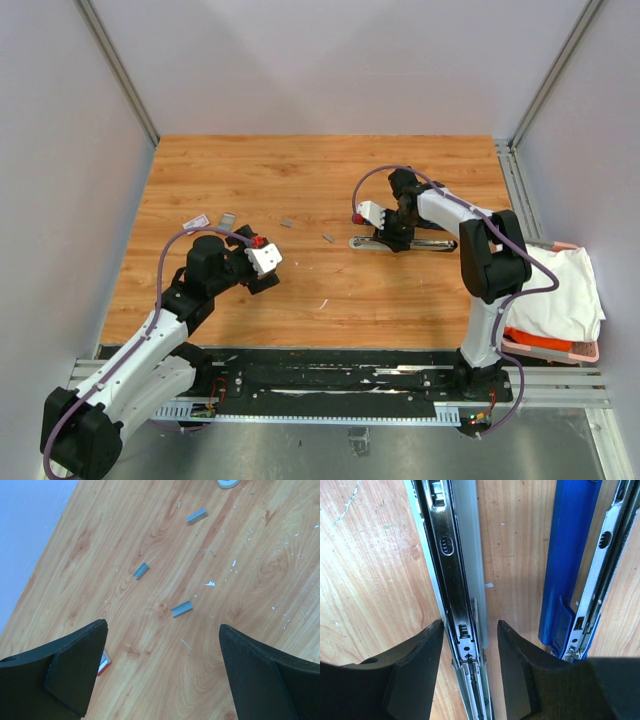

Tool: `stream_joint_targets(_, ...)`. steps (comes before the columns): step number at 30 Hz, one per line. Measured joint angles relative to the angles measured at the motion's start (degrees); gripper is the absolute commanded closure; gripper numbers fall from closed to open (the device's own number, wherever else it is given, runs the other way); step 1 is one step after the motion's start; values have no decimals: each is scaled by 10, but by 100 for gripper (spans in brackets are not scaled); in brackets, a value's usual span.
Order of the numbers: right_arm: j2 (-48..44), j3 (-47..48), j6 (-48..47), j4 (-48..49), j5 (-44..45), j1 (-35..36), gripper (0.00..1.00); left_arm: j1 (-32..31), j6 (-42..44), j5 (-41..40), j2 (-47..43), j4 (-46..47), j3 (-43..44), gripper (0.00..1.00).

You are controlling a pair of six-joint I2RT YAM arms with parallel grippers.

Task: Unload the staples from the stapler
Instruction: Place the stapler at the center of the board, then move the staple box to the center of the board.

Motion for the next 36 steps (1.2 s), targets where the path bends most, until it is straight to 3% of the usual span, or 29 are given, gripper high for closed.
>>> stream_joint_targets(6, -4, 0, 3, -2, 9, 4, 47, 2, -10, -8, 2, 13, 0, 2)
stream_joint_targets(12, -49, 3, 32, -18, 26, 23, 32, 15, -26, -39, 20, 41, -4, 2)
stream_joint_targets(25, -203, 4, 141, -8, 72, 88, 28, 33, -71, -135, 103, 80, 4, 2)
stream_joint_targets(36, -277, -32, 183, 84, 160, 98, 22, 99, -110, -189, 222, 71, 117, 2)
